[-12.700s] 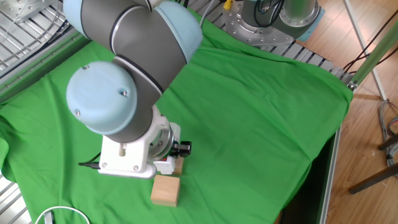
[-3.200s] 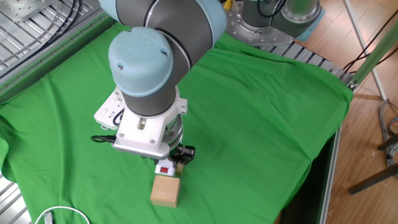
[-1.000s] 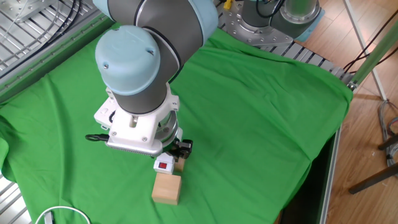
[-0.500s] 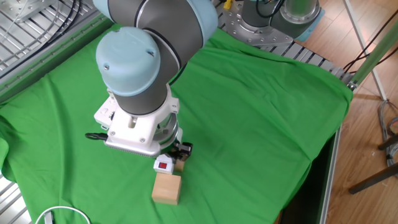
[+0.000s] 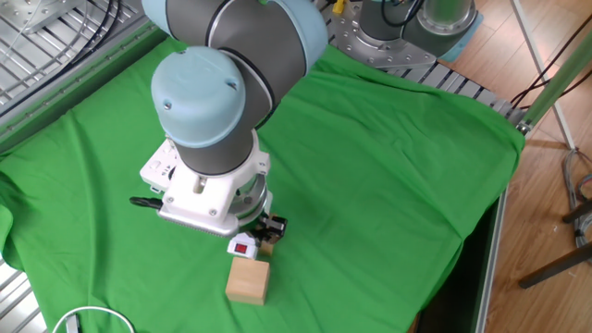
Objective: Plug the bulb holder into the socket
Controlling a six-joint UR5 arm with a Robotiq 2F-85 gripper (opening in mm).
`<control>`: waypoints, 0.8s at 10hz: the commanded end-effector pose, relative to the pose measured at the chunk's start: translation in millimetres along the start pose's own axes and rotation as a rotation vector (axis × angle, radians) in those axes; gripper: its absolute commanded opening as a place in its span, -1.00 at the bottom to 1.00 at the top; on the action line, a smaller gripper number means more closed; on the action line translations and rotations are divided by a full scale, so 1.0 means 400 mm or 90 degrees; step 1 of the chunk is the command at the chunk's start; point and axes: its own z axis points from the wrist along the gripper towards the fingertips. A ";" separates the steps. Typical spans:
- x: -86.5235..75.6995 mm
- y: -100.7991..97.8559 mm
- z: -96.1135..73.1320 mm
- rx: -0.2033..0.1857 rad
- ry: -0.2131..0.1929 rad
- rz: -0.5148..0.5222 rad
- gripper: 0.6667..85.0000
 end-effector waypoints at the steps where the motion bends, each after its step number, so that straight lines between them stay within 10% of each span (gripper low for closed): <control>1: -0.002 0.003 0.003 -0.003 -0.001 0.005 0.00; 8: 0.007 0.002 -0.005 0.008 0.014 0.018 0.08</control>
